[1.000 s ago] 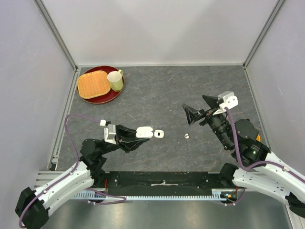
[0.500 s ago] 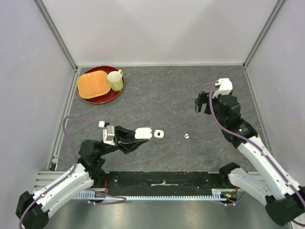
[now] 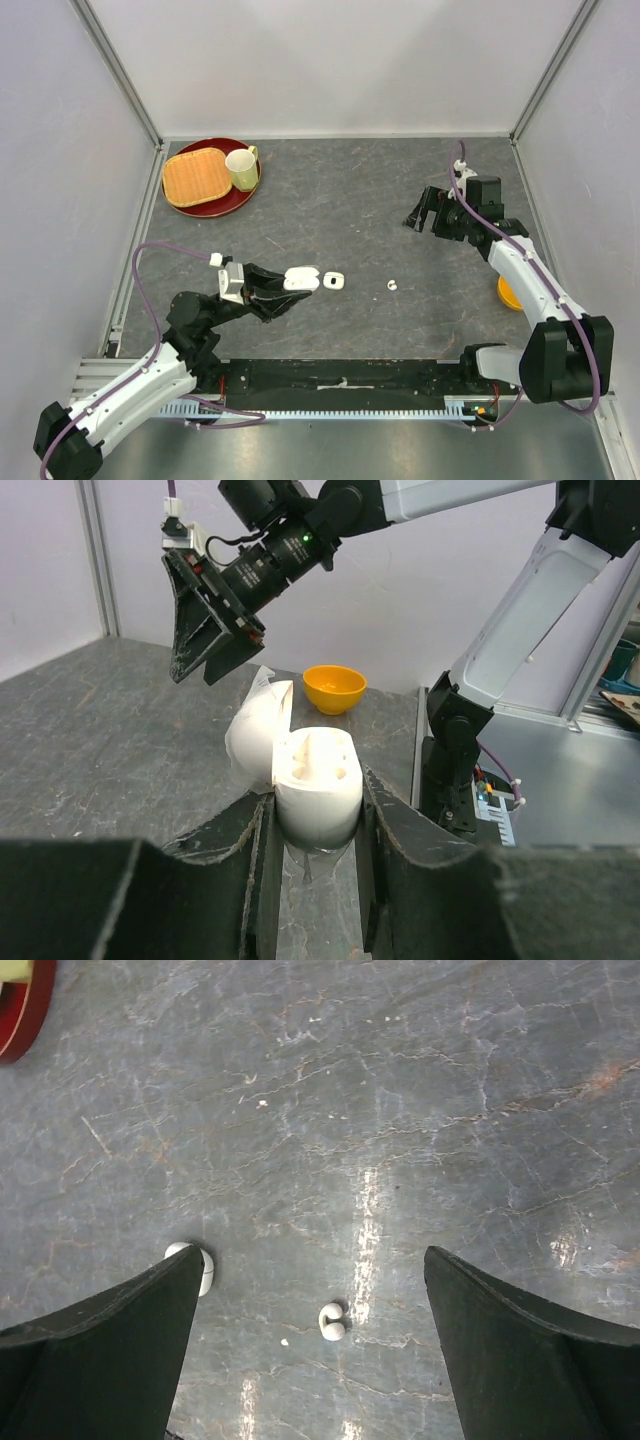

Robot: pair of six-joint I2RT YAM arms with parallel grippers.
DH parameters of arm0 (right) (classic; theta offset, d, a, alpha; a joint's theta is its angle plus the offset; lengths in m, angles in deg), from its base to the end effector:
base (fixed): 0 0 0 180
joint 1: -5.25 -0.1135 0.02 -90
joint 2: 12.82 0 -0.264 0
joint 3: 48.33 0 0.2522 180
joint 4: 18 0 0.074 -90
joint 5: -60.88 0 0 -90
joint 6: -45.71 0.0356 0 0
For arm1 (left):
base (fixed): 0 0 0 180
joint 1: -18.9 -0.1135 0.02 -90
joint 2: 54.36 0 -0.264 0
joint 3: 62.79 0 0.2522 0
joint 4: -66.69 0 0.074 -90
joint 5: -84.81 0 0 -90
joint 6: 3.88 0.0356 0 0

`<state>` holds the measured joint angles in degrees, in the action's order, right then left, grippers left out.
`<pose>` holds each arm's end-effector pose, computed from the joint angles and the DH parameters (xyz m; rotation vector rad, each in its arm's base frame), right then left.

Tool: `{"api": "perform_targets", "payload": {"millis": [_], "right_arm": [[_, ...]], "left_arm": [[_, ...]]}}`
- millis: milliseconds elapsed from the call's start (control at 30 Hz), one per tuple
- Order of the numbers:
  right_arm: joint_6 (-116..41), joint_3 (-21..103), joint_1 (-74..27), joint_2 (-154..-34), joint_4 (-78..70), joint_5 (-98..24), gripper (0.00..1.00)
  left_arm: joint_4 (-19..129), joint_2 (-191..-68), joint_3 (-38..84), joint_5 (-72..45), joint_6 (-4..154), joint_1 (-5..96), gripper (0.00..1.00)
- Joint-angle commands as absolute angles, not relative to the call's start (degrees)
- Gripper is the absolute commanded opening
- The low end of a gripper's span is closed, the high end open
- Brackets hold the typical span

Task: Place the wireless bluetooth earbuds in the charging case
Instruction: Adjust the earbud at the center of the board.

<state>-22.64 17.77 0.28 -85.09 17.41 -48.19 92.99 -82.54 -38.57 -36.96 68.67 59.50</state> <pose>0.2688 0.0351 0.2664 0.1631 2.3209 0.6194 0.0906 -0.1023 0.2604 0.7578 1.0992 -1.1955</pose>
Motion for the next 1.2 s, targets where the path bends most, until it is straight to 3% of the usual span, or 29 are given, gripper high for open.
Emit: {"api": "perform_targets", "payload": {"millis": [0,267,667,1000,1167], "right_arm": [[-24.77,17.03,0.24,-81.47,15.89,-52.23,0.98],[-26.62,12.90,0.24,-81.11,16.06,-53.02,0.97],[-22.24,9.74,-5.65,-89.47,17.12,-51.36,0.63],[-17.57,5.16,-19.17,-83.75,13.78,-47.50,0.55],[-17.74,4.81,-21.12,-84.54,14.66,-41.70,0.47]], "left_arm": [[93.63,-82.31,-36.81,-36.48,70.65,59.51,0.02],[94.24,-82.48,-37.25,-36.92,70.39,59.51,0.02],[94.59,-82.31,-38.48,-36.48,68.90,59.51,0.02],[95.12,-82.13,-39.45,-35.51,68.28,59.60,0.02],[95.30,-82.48,-39.45,-35.42,68.11,59.51,0.02]]}}
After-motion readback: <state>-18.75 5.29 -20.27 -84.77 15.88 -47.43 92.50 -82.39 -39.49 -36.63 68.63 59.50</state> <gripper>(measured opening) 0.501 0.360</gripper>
